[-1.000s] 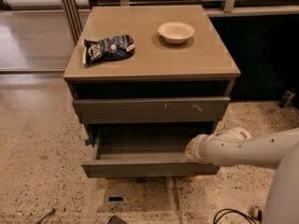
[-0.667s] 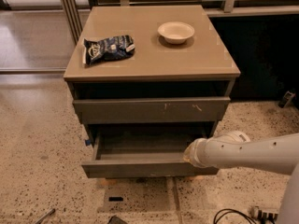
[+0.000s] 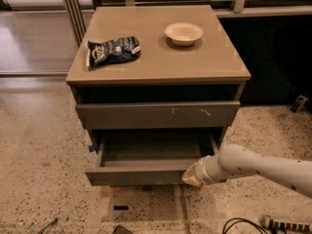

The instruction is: Close middle drawer

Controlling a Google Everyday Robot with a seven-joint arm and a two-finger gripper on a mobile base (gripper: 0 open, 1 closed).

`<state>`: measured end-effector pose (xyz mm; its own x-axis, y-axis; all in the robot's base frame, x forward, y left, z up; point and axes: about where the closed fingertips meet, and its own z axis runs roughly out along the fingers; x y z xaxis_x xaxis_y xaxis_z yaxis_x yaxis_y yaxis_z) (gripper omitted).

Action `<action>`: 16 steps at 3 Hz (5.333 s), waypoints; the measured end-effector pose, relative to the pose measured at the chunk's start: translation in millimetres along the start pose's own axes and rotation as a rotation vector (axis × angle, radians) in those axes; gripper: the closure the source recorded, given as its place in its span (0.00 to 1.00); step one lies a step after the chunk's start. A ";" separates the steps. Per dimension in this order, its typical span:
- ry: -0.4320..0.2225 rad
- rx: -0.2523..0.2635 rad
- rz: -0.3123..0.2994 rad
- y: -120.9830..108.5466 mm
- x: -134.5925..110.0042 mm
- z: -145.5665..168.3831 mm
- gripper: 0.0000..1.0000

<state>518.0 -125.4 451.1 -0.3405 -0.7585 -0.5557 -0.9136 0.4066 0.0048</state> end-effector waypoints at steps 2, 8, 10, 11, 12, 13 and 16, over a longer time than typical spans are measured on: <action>-0.061 -0.042 0.079 -13.5 3.7 -0.9 1.00; -0.043 0.228 0.107 -26.3 11.9 36.6 1.00; -0.057 0.197 0.122 -53.8 2.1 60.0 1.00; -0.058 0.198 0.122 -56.7 0.9 62.0 1.00; -0.064 0.258 0.102 -65.6 -6.2 62.2 1.00; -0.024 0.362 0.075 -74.8 -13.4 46.6 1.00; 0.013 0.444 0.062 -85.8 -27.6 33.5 1.00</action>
Offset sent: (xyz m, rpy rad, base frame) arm 0.0063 -0.0123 0.0033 0.0823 0.0368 -0.0369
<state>613.2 -122.3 438.2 -0.3967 -0.7312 -0.5549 -0.7088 0.6282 -0.3210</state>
